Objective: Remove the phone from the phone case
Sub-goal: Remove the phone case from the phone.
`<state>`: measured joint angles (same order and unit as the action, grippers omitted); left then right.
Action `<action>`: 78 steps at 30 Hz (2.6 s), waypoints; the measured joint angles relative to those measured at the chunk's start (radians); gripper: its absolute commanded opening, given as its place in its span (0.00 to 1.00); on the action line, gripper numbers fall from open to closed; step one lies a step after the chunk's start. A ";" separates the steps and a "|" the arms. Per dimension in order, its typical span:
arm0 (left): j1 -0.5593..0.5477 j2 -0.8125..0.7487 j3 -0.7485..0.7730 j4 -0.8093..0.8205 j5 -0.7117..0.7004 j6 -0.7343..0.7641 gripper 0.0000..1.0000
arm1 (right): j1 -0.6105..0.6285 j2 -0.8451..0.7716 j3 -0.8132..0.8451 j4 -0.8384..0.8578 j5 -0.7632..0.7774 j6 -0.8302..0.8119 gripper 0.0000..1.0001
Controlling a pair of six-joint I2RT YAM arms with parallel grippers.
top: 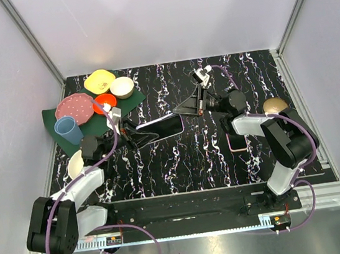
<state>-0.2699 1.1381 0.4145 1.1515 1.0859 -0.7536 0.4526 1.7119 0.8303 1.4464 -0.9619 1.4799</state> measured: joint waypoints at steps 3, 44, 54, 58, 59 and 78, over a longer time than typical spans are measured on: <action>0.006 -0.009 0.000 -0.008 0.010 0.018 0.00 | 0.005 0.016 0.008 0.005 -0.001 0.027 0.00; 0.005 -0.043 0.000 -0.003 0.040 0.055 0.00 | -0.010 -0.021 0.084 -0.058 -0.148 -0.106 0.41; 0.011 -0.035 0.000 0.084 0.035 0.016 0.00 | -0.129 -0.096 0.087 -0.115 -0.232 -0.201 0.45; 0.025 0.002 0.008 0.085 0.029 -0.029 0.00 | -0.128 -0.129 0.098 -0.120 -0.336 -0.295 0.45; 0.031 0.015 0.013 0.085 0.027 -0.046 0.00 | -0.128 -0.135 0.099 -0.126 -0.376 -0.331 0.45; 0.053 -0.008 0.047 0.093 -0.047 -0.014 0.00 | -0.138 -0.261 0.233 -1.166 -0.254 -1.170 0.49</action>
<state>-0.2169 1.1301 0.4614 1.2442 1.0386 -0.7673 0.3145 1.4513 1.0630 0.2806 -1.2160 0.3096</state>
